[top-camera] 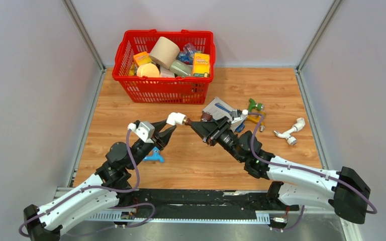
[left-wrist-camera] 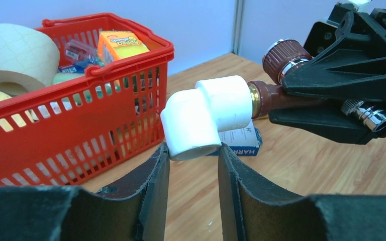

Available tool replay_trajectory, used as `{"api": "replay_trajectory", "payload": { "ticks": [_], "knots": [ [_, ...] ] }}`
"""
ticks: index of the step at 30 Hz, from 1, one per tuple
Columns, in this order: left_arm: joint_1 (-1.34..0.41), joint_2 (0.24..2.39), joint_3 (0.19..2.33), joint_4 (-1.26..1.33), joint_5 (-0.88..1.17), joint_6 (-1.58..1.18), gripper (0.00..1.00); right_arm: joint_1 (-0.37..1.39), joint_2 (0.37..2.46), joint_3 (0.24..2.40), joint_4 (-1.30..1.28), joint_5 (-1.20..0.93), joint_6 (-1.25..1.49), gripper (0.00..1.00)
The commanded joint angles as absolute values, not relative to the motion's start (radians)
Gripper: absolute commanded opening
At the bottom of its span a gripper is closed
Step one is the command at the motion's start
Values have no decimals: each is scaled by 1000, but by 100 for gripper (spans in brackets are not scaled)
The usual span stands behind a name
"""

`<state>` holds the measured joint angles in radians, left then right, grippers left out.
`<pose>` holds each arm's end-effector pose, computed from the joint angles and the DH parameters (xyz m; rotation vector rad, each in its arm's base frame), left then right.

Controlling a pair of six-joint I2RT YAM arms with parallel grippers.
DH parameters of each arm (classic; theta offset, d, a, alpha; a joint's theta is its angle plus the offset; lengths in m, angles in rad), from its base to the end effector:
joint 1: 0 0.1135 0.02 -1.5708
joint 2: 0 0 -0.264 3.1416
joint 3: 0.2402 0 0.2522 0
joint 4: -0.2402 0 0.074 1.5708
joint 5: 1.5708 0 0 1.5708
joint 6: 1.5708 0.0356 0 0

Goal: Install the water faucets

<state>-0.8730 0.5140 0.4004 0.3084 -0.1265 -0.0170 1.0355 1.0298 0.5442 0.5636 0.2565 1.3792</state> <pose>0.0982 -0.1102 0.2963 0.4845 1.3227 -0.6552 0.1286 0.1991 0.2870 0.5405 1.6852 1.6910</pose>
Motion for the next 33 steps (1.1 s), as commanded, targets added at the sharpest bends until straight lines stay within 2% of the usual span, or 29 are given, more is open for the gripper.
{"api": "replay_trajectory", "payload": {
  "ticks": [1,7,12,16,21,26,33],
  "knots": [
    [-911,480,411,319,-28,-37,43,1002,1023,542,690,278,1393,0],
    [-911,436,443,224,-75,-109,68,957,1008,508,745,249,1327,0],
    [-911,443,520,92,-51,-132,75,864,1008,479,827,138,1224,0],
    [-897,512,639,-62,-6,-104,77,749,1009,440,945,-67,1030,0],
    [-772,649,785,-173,246,-91,78,623,1012,425,1068,-400,810,0],
    [-586,796,889,-190,506,-72,79,591,976,492,965,-599,551,0],
    [-578,867,973,-248,649,132,79,588,928,603,801,-750,301,0]
  ]
}}
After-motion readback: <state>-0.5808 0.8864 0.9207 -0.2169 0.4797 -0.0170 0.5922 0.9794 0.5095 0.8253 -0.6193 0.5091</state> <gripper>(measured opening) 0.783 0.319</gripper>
